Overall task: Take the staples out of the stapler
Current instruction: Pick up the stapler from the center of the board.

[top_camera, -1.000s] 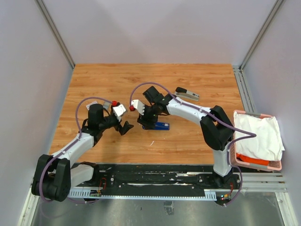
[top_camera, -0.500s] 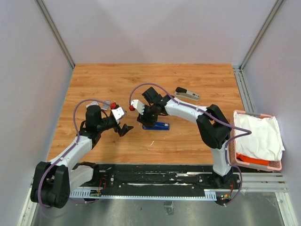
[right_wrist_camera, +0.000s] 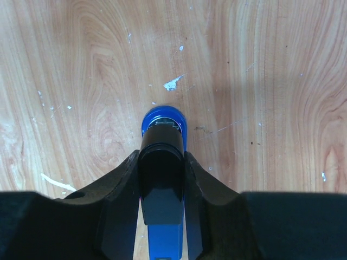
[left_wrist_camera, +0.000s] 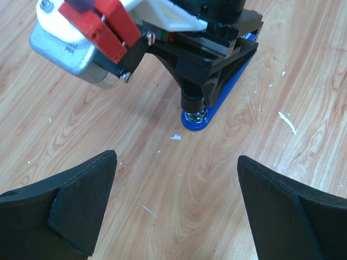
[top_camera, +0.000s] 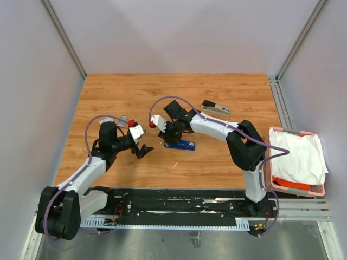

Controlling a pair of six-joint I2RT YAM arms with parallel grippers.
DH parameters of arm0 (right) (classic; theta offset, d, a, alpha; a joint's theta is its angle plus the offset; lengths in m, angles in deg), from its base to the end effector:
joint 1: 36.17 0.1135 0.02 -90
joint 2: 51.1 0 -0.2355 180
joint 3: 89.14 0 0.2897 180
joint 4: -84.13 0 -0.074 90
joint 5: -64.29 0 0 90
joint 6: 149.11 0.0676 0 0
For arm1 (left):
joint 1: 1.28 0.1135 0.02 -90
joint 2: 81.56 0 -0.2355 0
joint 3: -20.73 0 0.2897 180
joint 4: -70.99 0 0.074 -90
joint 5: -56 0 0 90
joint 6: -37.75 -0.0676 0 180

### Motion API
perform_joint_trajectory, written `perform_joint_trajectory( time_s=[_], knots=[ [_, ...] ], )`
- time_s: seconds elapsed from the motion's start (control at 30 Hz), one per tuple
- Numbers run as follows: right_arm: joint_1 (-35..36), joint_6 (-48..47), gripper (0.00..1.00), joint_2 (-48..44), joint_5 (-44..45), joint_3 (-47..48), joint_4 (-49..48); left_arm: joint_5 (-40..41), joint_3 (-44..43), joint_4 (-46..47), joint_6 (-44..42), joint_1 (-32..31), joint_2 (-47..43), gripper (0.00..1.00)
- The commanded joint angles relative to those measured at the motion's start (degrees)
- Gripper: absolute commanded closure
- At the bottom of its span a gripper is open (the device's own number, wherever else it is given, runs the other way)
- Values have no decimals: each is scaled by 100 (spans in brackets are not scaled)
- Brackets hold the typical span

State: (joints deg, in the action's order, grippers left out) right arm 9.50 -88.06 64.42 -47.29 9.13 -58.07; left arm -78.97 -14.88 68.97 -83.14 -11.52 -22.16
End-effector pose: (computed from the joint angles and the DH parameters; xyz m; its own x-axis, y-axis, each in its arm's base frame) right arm 0.3152 0.3583 0.1279 -0.1079 -0.7546 -0.6472 -0.9881 0.1529 -0.0135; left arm 0.2620 -0.0959 0.1463 0.0183 0.3658 -0.9305 0.8652 0.4607 0.1981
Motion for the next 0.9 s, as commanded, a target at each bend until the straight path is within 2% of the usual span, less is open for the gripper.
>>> perform_joint_trajectory(
  time_s=[0.0,0.1,0.17,0.43,0.63,0.87],
  knots=[
    [100,-190,87,-511,-338,65,229,-113,-31,-44,-159,40,21,2],
    [78,-256,97,-777,-513,-11,285,-168,-21,178,-116,40,44,2],
    [54,-289,99,-950,-653,-40,357,-304,-65,269,-85,40,71,2],
    [-48,-295,99,-1585,-1283,-271,460,-1271,-757,263,112,24,447,2],
    [-82,-274,99,-1746,-1573,-422,406,-1929,-1231,271,243,-85,1050,2],
    [-260,-79,99,-2158,-1681,-1603,-1068,-1700,-1315,273,-38,-379,1548,4]
  ],
)
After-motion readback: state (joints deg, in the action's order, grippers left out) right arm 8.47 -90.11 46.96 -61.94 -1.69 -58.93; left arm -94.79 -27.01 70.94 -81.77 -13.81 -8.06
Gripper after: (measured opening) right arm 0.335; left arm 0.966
